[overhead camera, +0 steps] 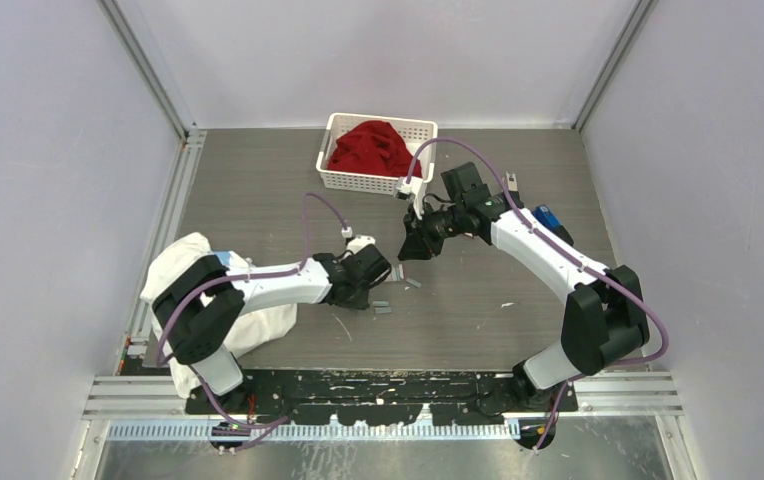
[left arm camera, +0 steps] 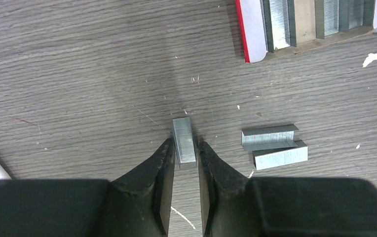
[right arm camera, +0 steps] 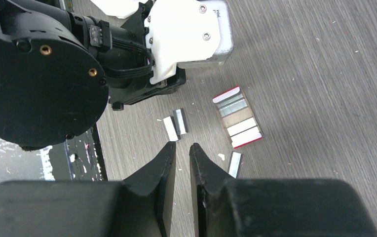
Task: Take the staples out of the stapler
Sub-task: Pick up the staple from the center of the board.
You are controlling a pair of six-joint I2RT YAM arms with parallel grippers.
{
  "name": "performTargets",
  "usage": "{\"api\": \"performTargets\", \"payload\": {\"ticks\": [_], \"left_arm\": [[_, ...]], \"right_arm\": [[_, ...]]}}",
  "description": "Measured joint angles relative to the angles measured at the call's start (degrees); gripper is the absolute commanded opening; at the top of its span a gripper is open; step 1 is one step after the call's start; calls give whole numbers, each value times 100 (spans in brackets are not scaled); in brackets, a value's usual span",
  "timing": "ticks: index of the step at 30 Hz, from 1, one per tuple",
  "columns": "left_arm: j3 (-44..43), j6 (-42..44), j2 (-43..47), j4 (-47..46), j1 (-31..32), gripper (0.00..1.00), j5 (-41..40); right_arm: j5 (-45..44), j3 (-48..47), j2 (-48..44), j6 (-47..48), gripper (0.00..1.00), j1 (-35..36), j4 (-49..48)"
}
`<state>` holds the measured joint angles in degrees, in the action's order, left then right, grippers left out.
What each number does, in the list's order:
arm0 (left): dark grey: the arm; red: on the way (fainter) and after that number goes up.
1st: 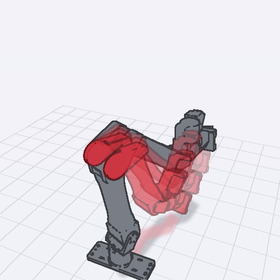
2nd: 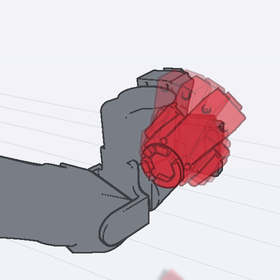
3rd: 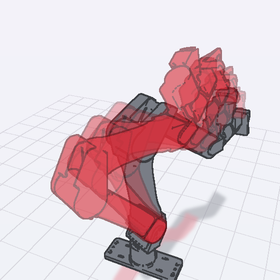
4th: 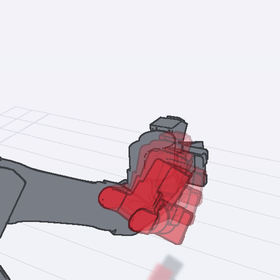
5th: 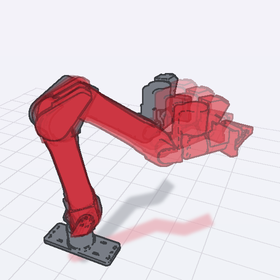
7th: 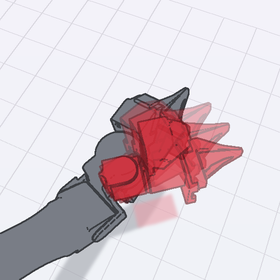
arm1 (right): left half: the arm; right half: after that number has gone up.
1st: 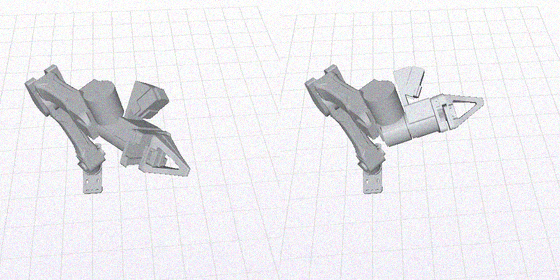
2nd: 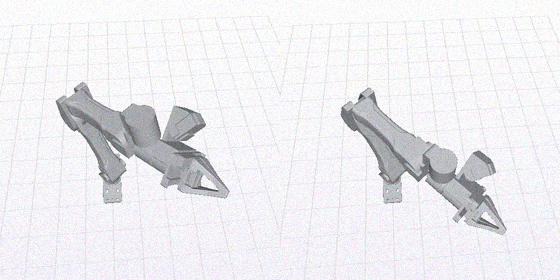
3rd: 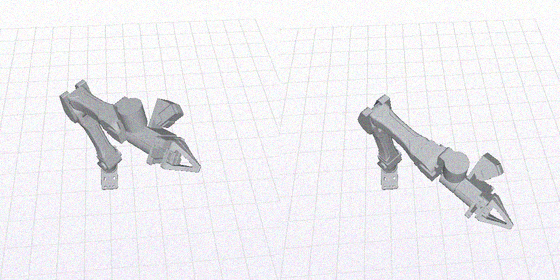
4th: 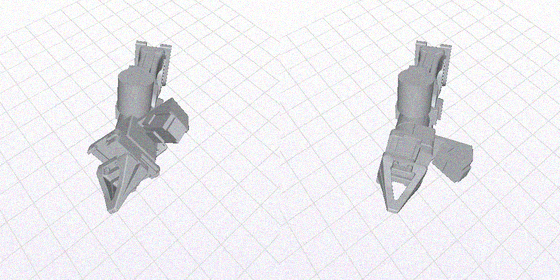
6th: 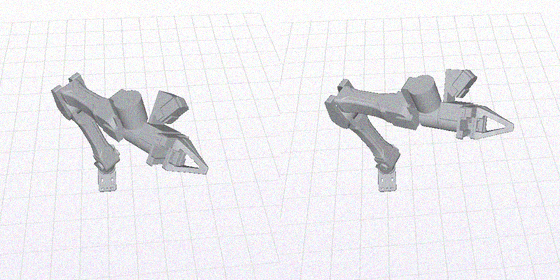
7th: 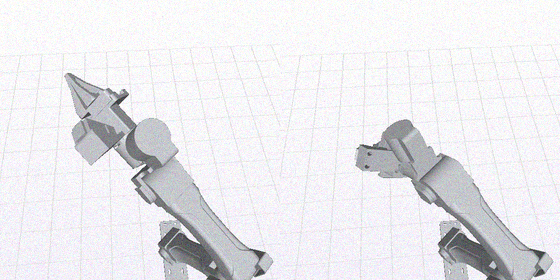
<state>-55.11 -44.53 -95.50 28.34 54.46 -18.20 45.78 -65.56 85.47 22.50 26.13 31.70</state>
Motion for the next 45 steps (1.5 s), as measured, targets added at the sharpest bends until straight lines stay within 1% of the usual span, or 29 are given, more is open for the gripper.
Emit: {"api": "performTargets", "payload": {"ticks": [8, 13, 16, 21, 23, 29, 45], "left_arm": [[146, 334, 146, -142, -175, 18, 459], [212, 754, 229, -66, -197, 18, 662], [284, 951, 308, 15, -199, 20, 743], [321, 1172, 358, 131, -223, 31, 828], [321, 1220, 358, 133, -247, 33, 872], [221, 1364, 289, 234, -391, 32, 1067], [-83, 1561, 26, 374, -660, 25, 1447]], "right_arm": [[0, 31, 0, -11, 23, 0, -13], [-2, 33, 0, -22, 23, 0, -28], [0, 33, 0, -22, 23, 0, -39], [0, 33, 0, -22, 23, 0, -39], [0, 33, 0, -24, 23, 0, -39], [-2, 33, 0, -24, 23, 0, -39], [0, 33, 0, -24, 23, 0, -39]]}}
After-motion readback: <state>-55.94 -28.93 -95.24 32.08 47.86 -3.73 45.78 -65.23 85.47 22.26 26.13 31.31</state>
